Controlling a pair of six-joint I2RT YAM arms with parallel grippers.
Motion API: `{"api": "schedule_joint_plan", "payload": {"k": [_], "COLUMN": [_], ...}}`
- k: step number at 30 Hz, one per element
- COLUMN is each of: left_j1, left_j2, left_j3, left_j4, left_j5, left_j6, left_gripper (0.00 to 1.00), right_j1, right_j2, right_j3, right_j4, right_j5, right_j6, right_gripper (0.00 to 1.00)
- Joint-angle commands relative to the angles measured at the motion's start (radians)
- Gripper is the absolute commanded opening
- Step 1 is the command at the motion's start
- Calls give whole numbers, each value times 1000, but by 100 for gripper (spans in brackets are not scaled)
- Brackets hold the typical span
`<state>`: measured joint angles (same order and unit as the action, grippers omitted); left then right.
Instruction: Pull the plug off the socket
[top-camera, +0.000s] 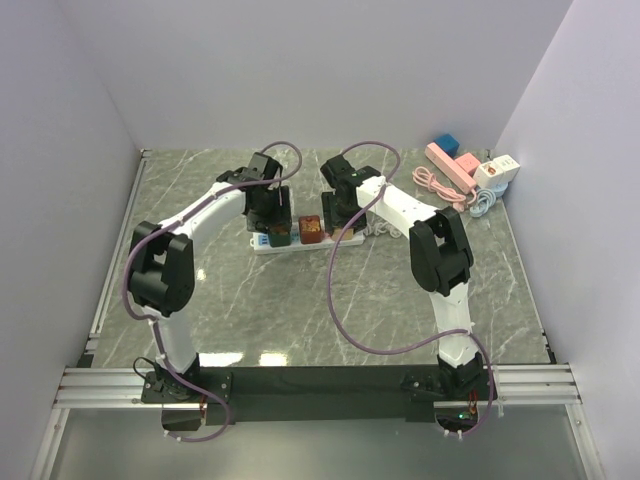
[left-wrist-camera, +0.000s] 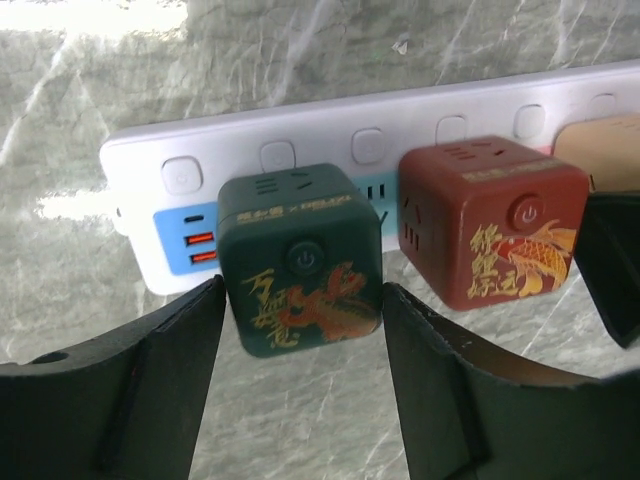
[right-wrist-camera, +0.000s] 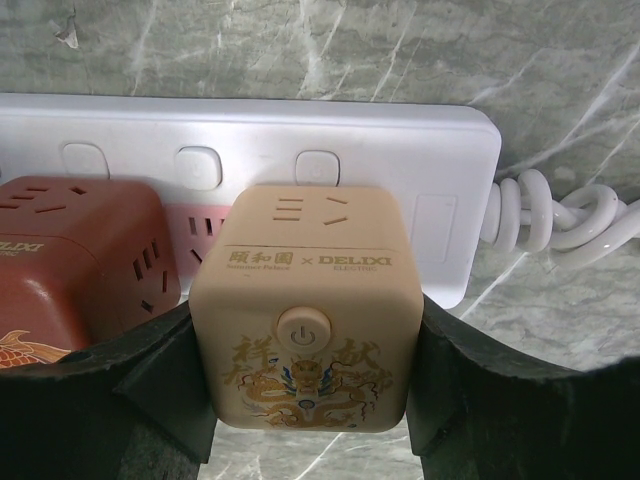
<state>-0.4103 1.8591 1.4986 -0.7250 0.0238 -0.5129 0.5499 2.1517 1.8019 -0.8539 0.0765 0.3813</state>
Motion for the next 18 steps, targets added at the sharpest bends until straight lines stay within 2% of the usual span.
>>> {"api": "schedule_joint_plan", "payload": {"k": [1,7,10,11,13,14,15,17,18], "left_j1": [-8,-15,-15,-15,-16,-16,-16,-16,-16], "left_j2": [52,141,184,196,238,256,276,339,356], "left_j3": [17,20,12,14,11,11,12,20,22], "left_j4": [-1,32,42,42,55,56,56,50,49], "left_j5": [-79,-110,-131,-136,-145,-150,-154,-160,-162], "left_j6": [13,4,5,8,17,22,22,27,28], "left_gripper": [69,66,59,49,35,20,12,1,1], "right_j1": [8,25,24,25,27,27,30,28,30], "right_j2": [22,14,11,8,7,4,4,0,0], "right_j3": [53,48,48,48,56,60,66,74,89], "right_j4": [3,13,16,21,18,16,15,10,3], "right_j5": [16,0,-15,-21,-27,-32,-37,-49,-50], "right_j6": [21,27,33,33,37,39,41,44,45], "right_gripper": [0,0,0,0,0,0,0,0,0]}}
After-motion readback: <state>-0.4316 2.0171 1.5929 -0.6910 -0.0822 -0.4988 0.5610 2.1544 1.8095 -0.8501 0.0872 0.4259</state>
